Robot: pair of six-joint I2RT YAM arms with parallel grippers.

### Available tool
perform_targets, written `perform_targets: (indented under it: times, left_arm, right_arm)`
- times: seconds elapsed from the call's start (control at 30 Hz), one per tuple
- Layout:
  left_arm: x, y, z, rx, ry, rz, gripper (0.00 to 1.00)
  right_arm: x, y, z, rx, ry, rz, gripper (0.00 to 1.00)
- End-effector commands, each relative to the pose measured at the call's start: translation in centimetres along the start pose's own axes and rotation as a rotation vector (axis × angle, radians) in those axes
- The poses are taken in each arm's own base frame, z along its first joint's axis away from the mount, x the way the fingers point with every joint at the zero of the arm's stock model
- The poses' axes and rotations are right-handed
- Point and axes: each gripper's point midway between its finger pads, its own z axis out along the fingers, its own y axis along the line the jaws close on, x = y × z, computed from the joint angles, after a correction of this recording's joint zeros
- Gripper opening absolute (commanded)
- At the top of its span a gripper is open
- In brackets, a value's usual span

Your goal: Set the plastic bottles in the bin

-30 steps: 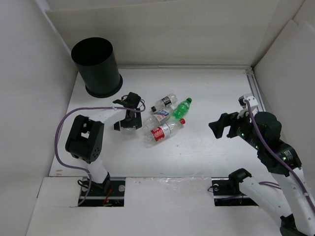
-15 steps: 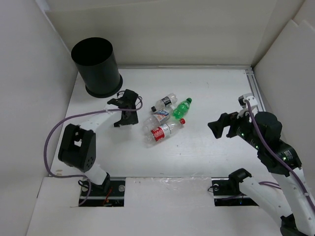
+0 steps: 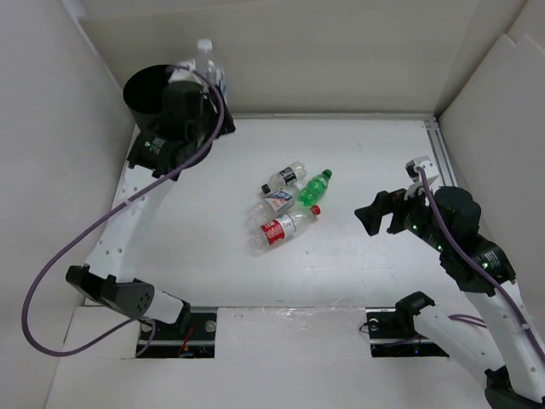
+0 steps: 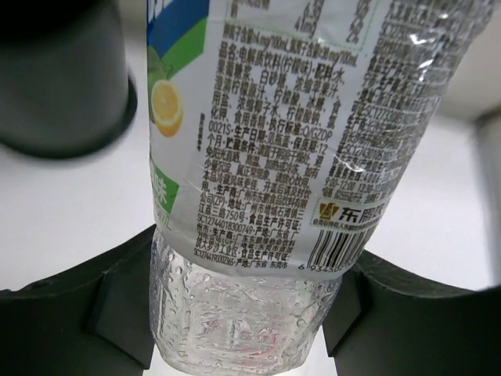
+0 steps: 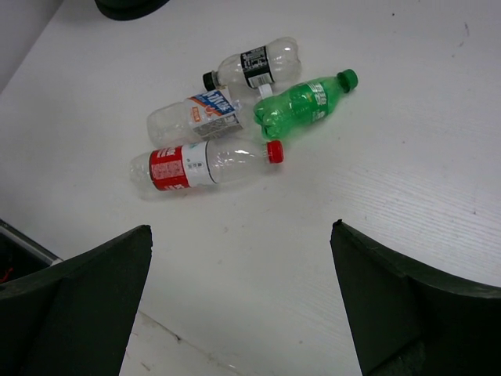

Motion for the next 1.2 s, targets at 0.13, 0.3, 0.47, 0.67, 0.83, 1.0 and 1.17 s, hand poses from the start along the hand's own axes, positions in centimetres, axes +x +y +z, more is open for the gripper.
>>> perform_targets:
  times: [0.13, 0.3, 0.47, 0.67, 0.83, 1.0, 1.17]
  left_arm:
    - [-15.8, 3.7, -0.1, -0.167, -0.393, -0.123, 0.00]
    - [-19.6, 6.7, 4.1, -0.225, -0.487, -0.164, 0.00]
    - [-20.8, 8.8, 8.5, -0.295, -0.557, -0.129, 0.00]
    - [-21.2, 14.7, 11.7, -0.400, -0.542, -0.207, 0.00]
    - [-20.9, 17.4, 13.1, -0.393, -0.510, -0.218, 0.20]
    - [-19.9, 16.8, 15.1, -0.321, -0.462, -0.195, 0.85]
    - [-19.0, 17.7, 16.5, -0.331, -0.431, -0.194, 1.00]
  right_arm:
    - [-3.0, 1.3, 1.2, -0.057, -0.081, -0.037, 1.00]
    - [-3.5, 1.9, 1.8, -0.090, -0.092, -0.049, 1.00]
    - [-2.9, 2.3, 2.1, -0.115, -0.087, -0.031, 1.00]
    - [-1.2, 2.0, 2.8, -0.115, -0.044, -0.028, 1.00]
    - [-1.1, 1.9, 3.3, -0.114, -0.043, -0.037, 1.00]
    - [-0.7, 2.7, 4.3, -0.138, -0.019, -0.045, 1.00]
    - [-0.1, 2.8, 5.6, -0.129, 0.010, -0.041, 1.00]
